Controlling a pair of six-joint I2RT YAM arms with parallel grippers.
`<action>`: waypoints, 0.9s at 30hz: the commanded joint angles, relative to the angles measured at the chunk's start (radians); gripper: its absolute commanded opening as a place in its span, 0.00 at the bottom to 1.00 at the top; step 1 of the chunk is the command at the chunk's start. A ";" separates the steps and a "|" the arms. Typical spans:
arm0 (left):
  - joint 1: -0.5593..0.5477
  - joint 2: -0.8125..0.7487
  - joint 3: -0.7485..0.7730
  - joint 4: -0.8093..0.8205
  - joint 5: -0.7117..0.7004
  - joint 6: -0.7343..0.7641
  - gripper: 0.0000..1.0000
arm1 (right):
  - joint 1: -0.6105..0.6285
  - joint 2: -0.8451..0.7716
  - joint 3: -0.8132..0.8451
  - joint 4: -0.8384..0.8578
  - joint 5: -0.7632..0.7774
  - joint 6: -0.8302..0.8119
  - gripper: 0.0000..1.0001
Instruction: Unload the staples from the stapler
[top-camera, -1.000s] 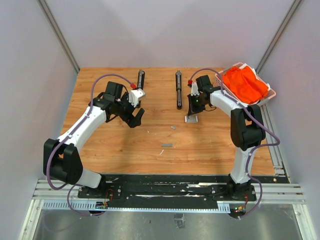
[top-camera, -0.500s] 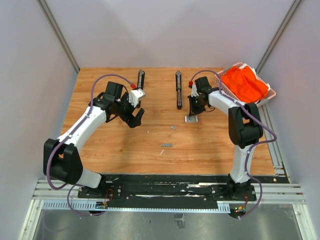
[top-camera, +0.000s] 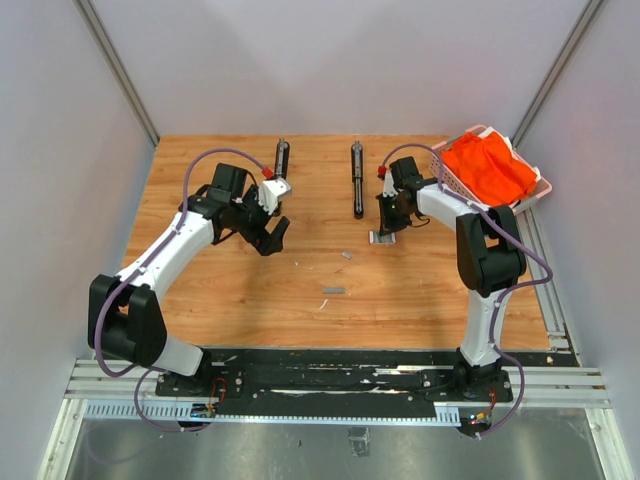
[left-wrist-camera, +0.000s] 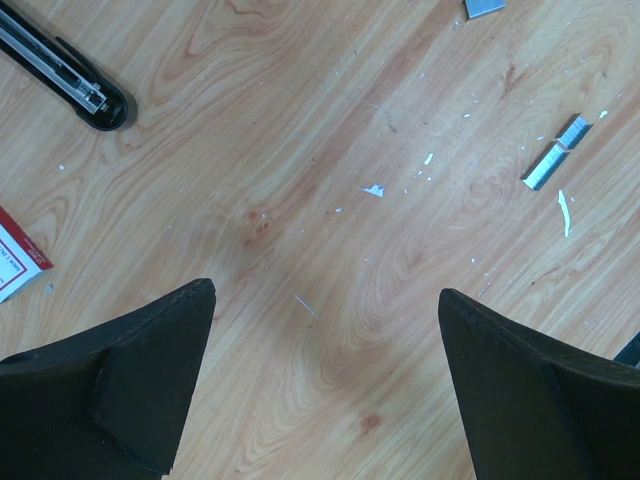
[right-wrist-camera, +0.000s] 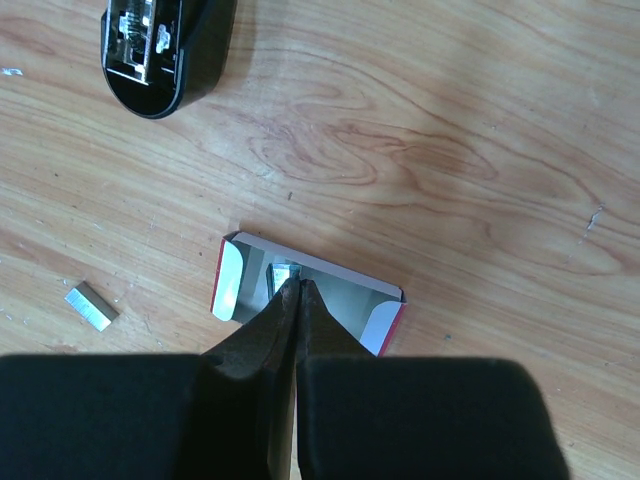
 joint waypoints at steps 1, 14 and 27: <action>0.005 0.006 -0.011 0.025 0.023 0.001 0.98 | -0.013 -0.016 -0.013 0.006 0.021 0.017 0.01; 0.005 0.013 -0.011 0.025 0.023 0.000 0.98 | -0.012 -0.016 -0.008 0.004 -0.006 0.017 0.13; 0.005 0.011 -0.011 0.025 0.021 0.002 0.98 | -0.013 -0.059 0.010 -0.021 -0.047 0.021 0.37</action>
